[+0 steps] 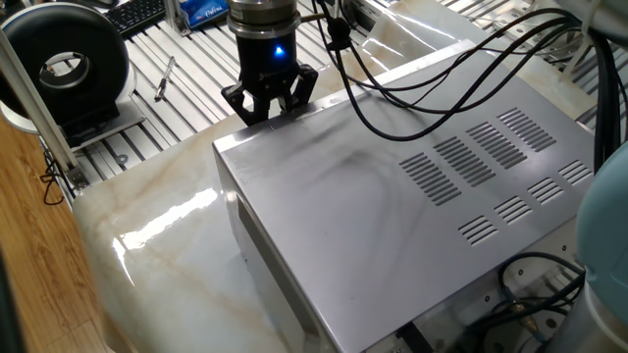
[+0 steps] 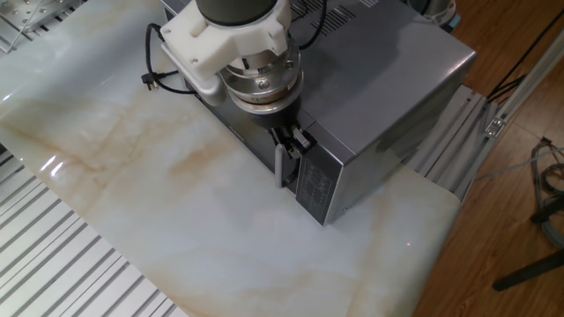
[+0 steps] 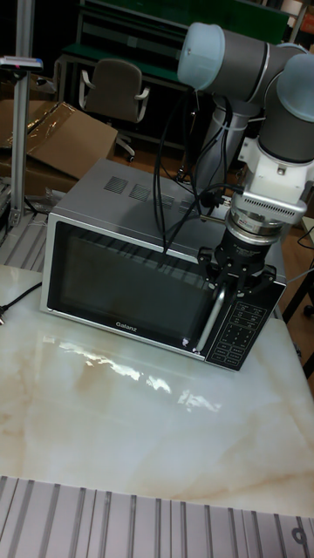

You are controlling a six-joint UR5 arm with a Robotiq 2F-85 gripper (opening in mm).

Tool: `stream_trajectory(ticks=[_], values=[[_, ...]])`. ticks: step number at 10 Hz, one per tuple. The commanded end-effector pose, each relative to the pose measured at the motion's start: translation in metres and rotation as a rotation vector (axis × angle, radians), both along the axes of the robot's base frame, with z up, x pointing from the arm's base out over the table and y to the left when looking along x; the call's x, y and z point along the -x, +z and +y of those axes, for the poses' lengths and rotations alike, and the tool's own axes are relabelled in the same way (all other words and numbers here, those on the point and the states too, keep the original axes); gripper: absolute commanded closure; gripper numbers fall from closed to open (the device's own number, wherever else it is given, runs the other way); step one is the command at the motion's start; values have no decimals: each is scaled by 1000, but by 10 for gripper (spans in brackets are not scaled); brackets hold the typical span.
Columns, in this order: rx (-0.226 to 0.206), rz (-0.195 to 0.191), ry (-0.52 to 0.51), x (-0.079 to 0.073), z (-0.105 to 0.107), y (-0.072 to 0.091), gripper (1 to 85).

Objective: Open the microwave door

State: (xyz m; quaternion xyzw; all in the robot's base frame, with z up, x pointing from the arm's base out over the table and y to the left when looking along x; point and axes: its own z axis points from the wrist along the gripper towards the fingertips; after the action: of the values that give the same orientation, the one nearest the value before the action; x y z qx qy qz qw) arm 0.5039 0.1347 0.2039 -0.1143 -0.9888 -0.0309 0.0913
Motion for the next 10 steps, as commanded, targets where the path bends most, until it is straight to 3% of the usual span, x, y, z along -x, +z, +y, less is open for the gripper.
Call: stream_trajectory(ticks=[1,5,10], values=[[-12,-1,-4,0,2,0,540],[-9,-2,-6,0,-2,-2,560],[-5,18,-40,3,-3,-1,697]])
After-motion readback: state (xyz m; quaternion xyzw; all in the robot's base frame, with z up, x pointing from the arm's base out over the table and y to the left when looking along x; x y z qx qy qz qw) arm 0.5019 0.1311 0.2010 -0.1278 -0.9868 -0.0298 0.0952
